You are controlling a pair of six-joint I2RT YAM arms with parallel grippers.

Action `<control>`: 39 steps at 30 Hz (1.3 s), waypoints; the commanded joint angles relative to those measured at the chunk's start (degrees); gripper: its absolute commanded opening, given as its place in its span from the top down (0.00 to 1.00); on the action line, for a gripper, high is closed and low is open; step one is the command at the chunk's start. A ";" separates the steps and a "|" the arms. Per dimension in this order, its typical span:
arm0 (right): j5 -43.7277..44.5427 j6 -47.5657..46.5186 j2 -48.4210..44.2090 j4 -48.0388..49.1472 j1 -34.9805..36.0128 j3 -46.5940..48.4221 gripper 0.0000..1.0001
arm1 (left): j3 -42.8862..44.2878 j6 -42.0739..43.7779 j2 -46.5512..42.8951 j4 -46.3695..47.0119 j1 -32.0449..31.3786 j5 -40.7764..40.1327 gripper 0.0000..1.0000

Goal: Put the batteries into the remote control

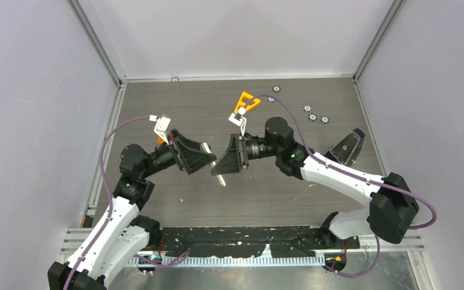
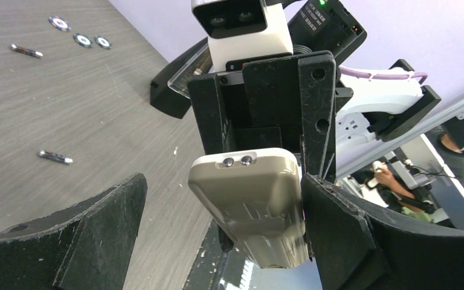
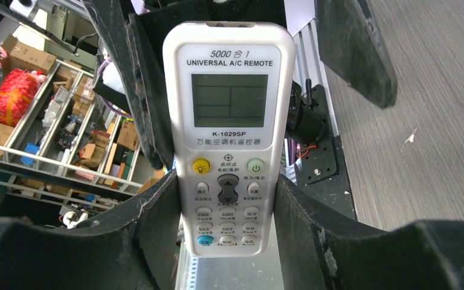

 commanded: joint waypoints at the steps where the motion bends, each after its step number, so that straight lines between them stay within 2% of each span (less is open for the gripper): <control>1: -0.63 2.36 0.88 5.38 0.77 3.29 0.70 | -2.04 -5.59 0.05 7.85 -0.75 1.01 0.01; 4: -0.21 2.76 1.55 5.79 0.76 3.48 0.70 | -2.26 -6.23 0.19 7.57 -0.80 0.91 0.11; 6: -0.03 2.92 1.91 5.68 0.80 3.37 0.70 | -2.19 -6.51 0.34 7.17 -0.75 0.30 0.24; 9: 0.54 3.07 2.49 4.77 0.80 3.08 0.69 | -2.29 -6.64 0.70 6.43 -0.79 -0.73 0.47; 12: 1.49 3.12 2.61 3.62 0.80 2.58 0.64 | -2.48 -7.22 1.59 6.04 -0.75 -1.25 0.80; 15: 2.92 2.18 2.68 1.09 0.72 2.57 0.57 | -2.35 -7.70 2.48 4.73 -0.77 -1.97 1.00; 17: 4.49 1.13 2.35 -1.56 0.72 2.54 0.49 | -1.86 -7.75 2.89 2.19 -0.76 -3.41 1.00; 19: 7.65 -1.95 1.46 -6.08 0.72 2.75 0.34 | -1.09 -7.90 3.09 -1.20 -0.76 -5.45 1.00; 21: 15.81 -6.41 -0.37 -12.04 1.01 3.32 0.15 | 0.14 -8.24 2.50 -6.62 -0.75 -9.19 1.00; 23: 23.05 -10.92 -2.94 -16.12 1.91 3.51 0.05 | 1.54 -8.41 1.57 -14.52 -0.75 -14.21 1.00; 25: 30.92 -16.76 -5.60 -18.71 4.23 3.73 0.01 | 2.69 -9.38 0.46 -22.81 -0.75 -20.47 1.00; 32: 56.57 -26.16 -8.25 -22.97 15.17 4.18 0.02 | 2.72 -13.99 -3.94 -31.62 -0.76 -30.62 1.00; 39: 64.17 -28.01 -0.35 -24.50 19.78 7.56 0.11 | 2.72 -17.24 -6.24 -35.24 -0.75 -33.76 1.00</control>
